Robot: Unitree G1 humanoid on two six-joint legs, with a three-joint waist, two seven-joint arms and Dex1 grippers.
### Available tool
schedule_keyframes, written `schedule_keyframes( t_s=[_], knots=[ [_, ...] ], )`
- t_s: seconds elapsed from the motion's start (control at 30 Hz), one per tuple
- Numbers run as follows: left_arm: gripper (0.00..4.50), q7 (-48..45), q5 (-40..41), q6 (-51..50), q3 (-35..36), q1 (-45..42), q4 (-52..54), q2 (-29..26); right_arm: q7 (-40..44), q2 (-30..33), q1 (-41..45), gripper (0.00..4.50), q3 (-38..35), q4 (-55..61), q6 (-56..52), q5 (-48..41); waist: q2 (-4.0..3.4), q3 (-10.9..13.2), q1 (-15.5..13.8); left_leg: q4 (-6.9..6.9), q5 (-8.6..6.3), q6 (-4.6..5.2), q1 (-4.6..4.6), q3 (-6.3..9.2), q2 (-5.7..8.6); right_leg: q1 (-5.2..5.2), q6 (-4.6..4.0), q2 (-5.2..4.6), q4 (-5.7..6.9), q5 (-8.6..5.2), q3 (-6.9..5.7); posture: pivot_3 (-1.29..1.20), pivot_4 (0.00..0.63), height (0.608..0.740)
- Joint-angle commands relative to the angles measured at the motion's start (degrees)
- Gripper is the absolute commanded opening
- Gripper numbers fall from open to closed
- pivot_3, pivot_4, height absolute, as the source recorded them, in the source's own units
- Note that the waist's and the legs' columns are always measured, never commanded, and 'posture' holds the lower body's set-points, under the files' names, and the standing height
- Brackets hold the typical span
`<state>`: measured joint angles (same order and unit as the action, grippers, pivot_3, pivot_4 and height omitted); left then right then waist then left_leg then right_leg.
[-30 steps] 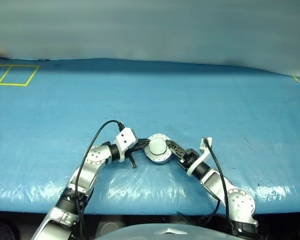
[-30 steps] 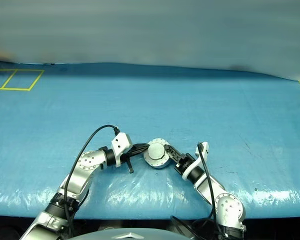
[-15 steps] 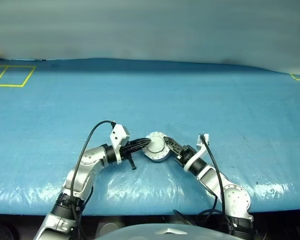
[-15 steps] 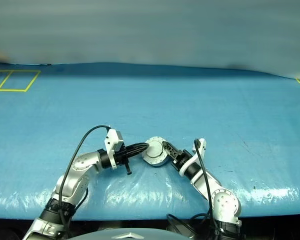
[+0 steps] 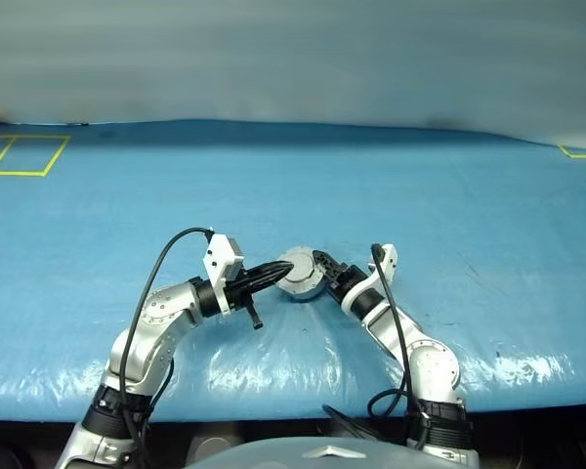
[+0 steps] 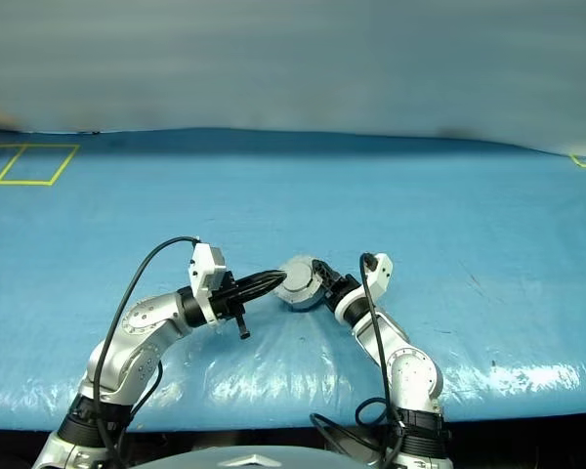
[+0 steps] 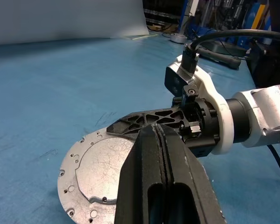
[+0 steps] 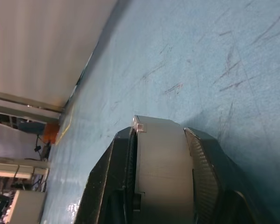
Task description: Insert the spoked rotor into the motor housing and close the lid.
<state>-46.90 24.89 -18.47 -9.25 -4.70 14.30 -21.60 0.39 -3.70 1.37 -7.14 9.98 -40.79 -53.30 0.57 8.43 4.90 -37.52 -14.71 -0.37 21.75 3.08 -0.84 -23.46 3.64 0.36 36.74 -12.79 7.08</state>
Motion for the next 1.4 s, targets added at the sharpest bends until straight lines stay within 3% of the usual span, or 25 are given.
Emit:
schedule_keyframes(
  t_s=[0.03, 0.1, 0.3, 0.63, 0.8, 0.93, 1.07, 1.27, 1.33, 1.4],
  knots=[
    [0.00, 0.96, 0.06, 0.28, 0.64, 0.14, 1.84, 0.23, -1.76, 2.35, -2.65, 1.26, 0.66, -4.02, 3.96, 9.46, 0.00, 0.00, -0.04, 0.00, 0.00, 0.00, 0.00, 0.03, -0.02, 0.00, 0.00, -0.05, 0.00, 0.00, 0.01, 0.00, 0.150, 0.740],
    [0.00, 1.36, -0.10, 0.30, 0.53, 0.09, 1.71, 0.26, -0.74, 3.00, -2.73, 1.26, 1.91, -4.18, 6.34, 11.50, 0.00, 0.00, -0.04, 0.00, 0.00, 0.00, 0.01, 0.02, -0.02, -0.02, 0.00, -0.10, -0.01, 0.00, 0.02, 0.00, 0.150, 0.740],
    [0.00, 2.02, -0.15, 0.39, 0.27, -0.08, 1.71, 0.44, 0.11, 2.43, -2.47, 1.26, -0.01, -5.32, 1.67, 4.59, 0.00, 0.00, -0.11, 0.14, 0.00, 0.00, 0.03, -0.01, 0.02, -0.07, 0.01, -0.17, -0.06, 0.00, 0.00, 0.00, 0.150, 0.740],
    [0.00, 2.42, -0.83, 0.17, -0.36, -0.28, 1.67, 0.57, 0.95, 2.47, -2.78, 1.26, -0.87, -5.32, 1.29, 3.09, 0.00, 0.01, -0.25, 0.50, -0.01, -0.01, 0.26, -0.17, 0.17, -0.15, -0.16, 0.03, -0.13, -0.10, -0.06, 0.00, 0.150, 0.740],
    [0.00, 2.64, -1.48, 0.34, -0.39, -0.48, 1.33, 0.75, 0.41, 1.28, -2.45, 1.26, -3.27, -5.01, -1.49, -2.91, 0.01, 0.02, -0.38, 0.46, -0.01, -0.01, 0.26, -0.16, 0.15, -0.12, -0.15, -0.02, -0.14, -0.11, -0.06, 0.00, 0.150, 0.740],
    [0.00, 2.31, -1.26, 0.16, -0.13, -0.63, 1.28, 0.54, 0.99, 0.37, -1.21, 1.26, -6.81, -6.76, -6.18, -12.83, -0.02, 0.05, -0.40, 0.52, -0.02, 0.00, 0.37, -0.15, 0.15, -0.19, -0.15, 0.02, -0.24, -0.11, -0.08, 0.00, 0.150, 0.740],
    [0.00, -1.82, 4.02, -2.00, 1.51, 0.04, 4.02, -1.28, 2.91, -0.25, -1.39, 1.26, -8.95, -6.92, -7.44, -18.59, -0.04, 0.08, -0.38, 0.52, -0.05, 0.03, 0.79, -0.03, 0.21, -0.52, -0.08, 0.07, -0.25, -0.15, -0.16, 0.00, 0.150, 0.740],
    [0.00, 0.24, 7.83, -3.20, 6.85, 0.03, 3.43, -1.23, 7.46, -0.90, -1.76, 1.26, -9.21, -2.86, -6.43, -22.85, -0.09, 0.23, -0.55, 0.51, -0.09, 0.05, 1.29, 0.02, 0.23, -0.98, 0.18, 0.06, -0.15, -0.04, -0.22, 0.00, 0.150, 0.740],
    [0.00, 2.34, 16.73, -7.20, 12.84, 0.70, 3.36, 0.62, 8.91, -0.63, -0.91, 1.26, -8.55, -0.56, -6.16, -23.24, -0.13, 0.42, -0.53, 0.47, -0.09, 0.04, 1.36, -0.01, 0.23, -1.09, 0.19, 0.04, -0.06, -0.03, -0.21, 0.00, 0.150, 0.740],
    [0.00, 3.49, 20.63, -9.23, 15.79, 1.24, 3.37, 1.26, 9.37, -0.64, -0.37, 1.26, -8.28, 0.66, -6.04, -23.75, -0.15, 0.58, -0.50, 0.41, -0.09, 0.05, 1.43, -0.01, 0.16, -1.17, 0.20, 0.03, 0.02, -0.03, -0.22, 0.00, 0.150, 0.740]
  ],
)
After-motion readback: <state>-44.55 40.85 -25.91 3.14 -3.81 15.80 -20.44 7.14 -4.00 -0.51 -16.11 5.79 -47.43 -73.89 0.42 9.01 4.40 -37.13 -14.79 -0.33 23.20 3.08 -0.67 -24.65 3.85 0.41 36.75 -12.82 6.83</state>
